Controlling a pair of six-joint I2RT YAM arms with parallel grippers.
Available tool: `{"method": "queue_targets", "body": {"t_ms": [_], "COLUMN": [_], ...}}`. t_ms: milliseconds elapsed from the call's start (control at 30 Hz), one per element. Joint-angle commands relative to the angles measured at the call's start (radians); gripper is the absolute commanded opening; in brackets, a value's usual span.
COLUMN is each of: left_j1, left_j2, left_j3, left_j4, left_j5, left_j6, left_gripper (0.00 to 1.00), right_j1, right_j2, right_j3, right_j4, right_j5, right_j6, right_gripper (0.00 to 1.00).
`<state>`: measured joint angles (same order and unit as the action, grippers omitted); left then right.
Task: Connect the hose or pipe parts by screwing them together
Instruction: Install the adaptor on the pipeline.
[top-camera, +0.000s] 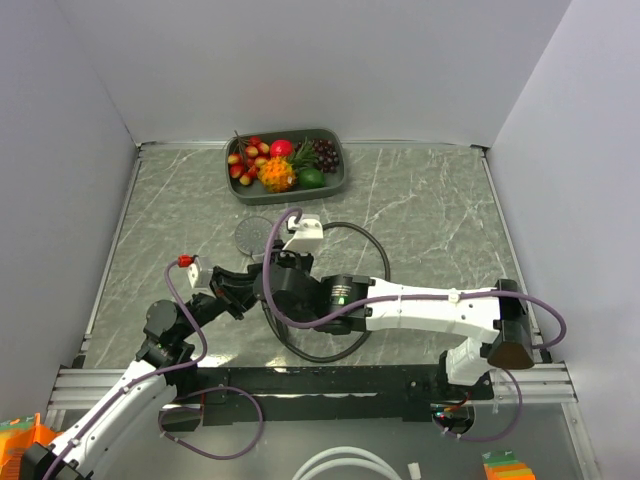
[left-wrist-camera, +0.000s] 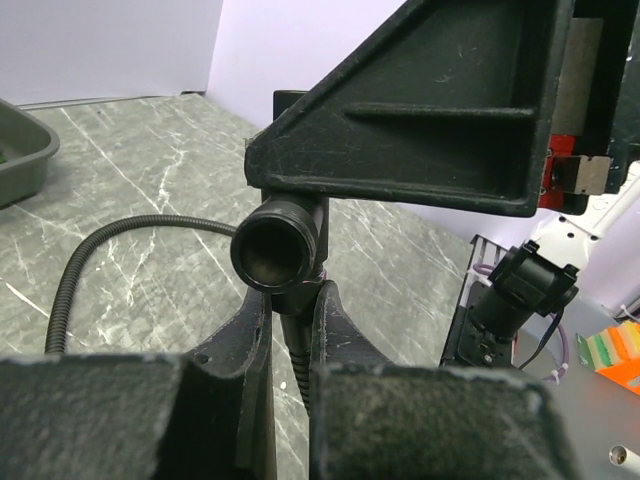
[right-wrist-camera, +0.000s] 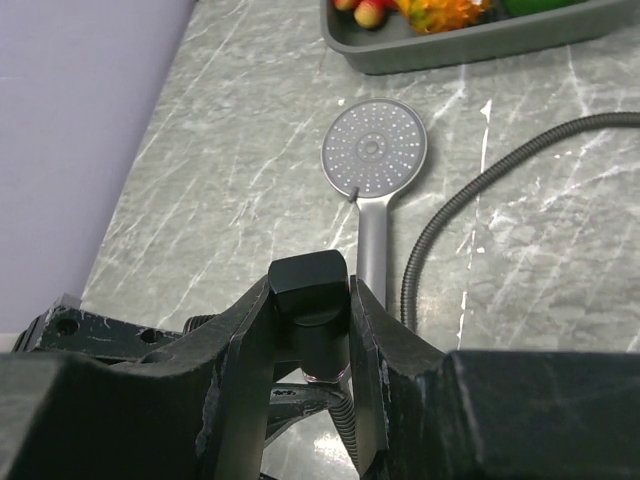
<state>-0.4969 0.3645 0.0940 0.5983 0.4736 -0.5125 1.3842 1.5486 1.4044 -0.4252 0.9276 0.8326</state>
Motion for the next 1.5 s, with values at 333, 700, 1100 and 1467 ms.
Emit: {"method": "queue_targets", "body": {"t_ms": [333,700,1100,1467], "left_j1": [0.014,0.014,0.014,0.014], "left_j2": [-0.027,-0.029,-0.019,-0.018], "left_j3": [0.061,0.056,0.050,0.049], "left_j4": [0.400,0.406,0.439,0.445], "left_j5": [0.005,0.069,0.148,0.154], "left_j6": [0.012,0.006,-0.018,-0.018], "left_gripper": [0.01,0.01,0.01,0.01], "right_j1": [0.030,0.041,0.042,0.041], "right_j2": [0.252,0.252,0.200,0.114], "right_j3": [0.281,0.329,0.380,0.447], "right_j4": [-0.791,-0.853,-0.815,-0.633], "right_j5": [0.059,0.060,0.059,0.017], "right_j6": [0.201,0.284,0.208,-0.044], "right_gripper": [0.19,0.45,0.56,0.61]}}
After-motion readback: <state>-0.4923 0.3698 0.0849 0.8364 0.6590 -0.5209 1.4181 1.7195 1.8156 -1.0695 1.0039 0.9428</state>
